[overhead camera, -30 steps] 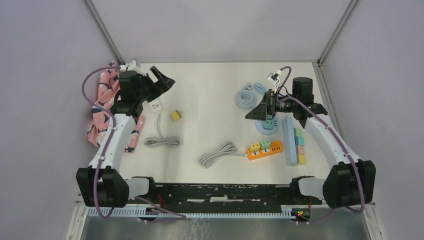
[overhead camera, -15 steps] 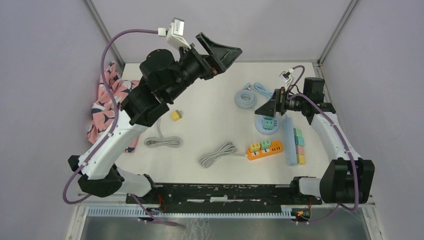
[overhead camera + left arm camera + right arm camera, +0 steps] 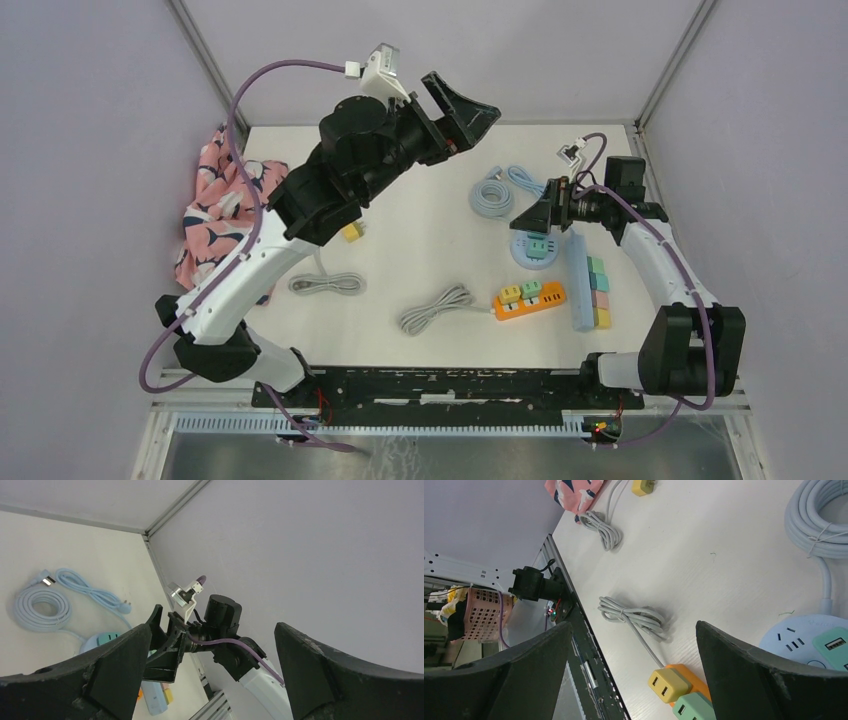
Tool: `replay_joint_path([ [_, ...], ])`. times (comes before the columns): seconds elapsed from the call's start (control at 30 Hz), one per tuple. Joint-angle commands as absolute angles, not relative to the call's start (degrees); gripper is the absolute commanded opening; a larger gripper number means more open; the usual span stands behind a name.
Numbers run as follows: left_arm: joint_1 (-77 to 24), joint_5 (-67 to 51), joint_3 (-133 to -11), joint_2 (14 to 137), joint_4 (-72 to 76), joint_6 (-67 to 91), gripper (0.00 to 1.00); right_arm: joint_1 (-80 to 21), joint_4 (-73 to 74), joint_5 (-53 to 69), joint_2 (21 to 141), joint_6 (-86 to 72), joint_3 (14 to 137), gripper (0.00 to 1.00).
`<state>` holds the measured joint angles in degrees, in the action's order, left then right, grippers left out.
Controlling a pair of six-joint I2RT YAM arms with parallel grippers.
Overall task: Pull the plug off the socket
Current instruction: Move the socket to the center of the board.
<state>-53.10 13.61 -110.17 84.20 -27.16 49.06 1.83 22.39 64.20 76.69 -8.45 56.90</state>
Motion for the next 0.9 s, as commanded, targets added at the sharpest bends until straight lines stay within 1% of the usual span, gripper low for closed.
replay_joint_path([
  [0.0, -53.22, 16.71, -113.49, 83.14, -25.92, 44.97, 0.99, 2.63, 23.53, 65.12, 76.48, -5.75, 60.09, 1.0],
  [0.1, -53.17, 17.85, -112.44, 82.75, -27.11, 38.6, 0.99, 2.8, 25.48, 64.79, 76.25, -3.34, 60.6, 1.0],
  [0.17, -53.0, 18.56, -108.45, 80.81, -26.0, 31.04, 0.99, 3.32, 26.77, 64.07, 76.04, -1.51, 60.87, 1.0],
  [0.23, -52.65, 17.91, -100.53, 76.97, -22.11, 22.63, 0.99, 3.88, 28.27, 63.93, 75.81, 0.27, 61.29, 1.0],
  [0.33, -49.49, 8.15, -83.24, 69.02, -11.59, 10.53, 0.99, 4.45, 30.33, 63.8, 75.11, 3.08, 61.97, 1.0],
  [0.37, -47.41, 4.89, -78.31, 67.03, -7.7, 9.31, 0.99, 4.6, 30.73, 63.72, 74.71, 3.76, 62.05, 1.0],
  [0.43, -41.45, -2.94, -71.66, 65.14, -4.77, 9.23, 0.99, 4.69, 31.52, 63.56, 73.72, 5.28, 62.11, 1.0],
  [0.57, -28.58, -14.53, -64.6, 67.45, -1.68, 12.76, 0.99, 4.71, 31.9, 64.01, 71.99, 7.45, 61.72, 1.0],
  [0.63, -26.3, -15.35, -62.03, 68.24, 0.31, 12.86, 0.99, 4.69, 32.16, 64.18, 71.61, 8.69, 61.56, 0.99],
  [0.73, -25.81, -16.88, -58.69, 68.25, 2.98, 10.52, 0.99, 4.64, 32.26, 63.44, 70.97, 11.01, 60.92, 0.99],
  [0.87, -25.14, -15.9, -55.95, 67.26, 3.72, 8.96, 0.99, 4.65, 31.86, 62.54, 70.11, 16.28, 59.32, 1.0],
])
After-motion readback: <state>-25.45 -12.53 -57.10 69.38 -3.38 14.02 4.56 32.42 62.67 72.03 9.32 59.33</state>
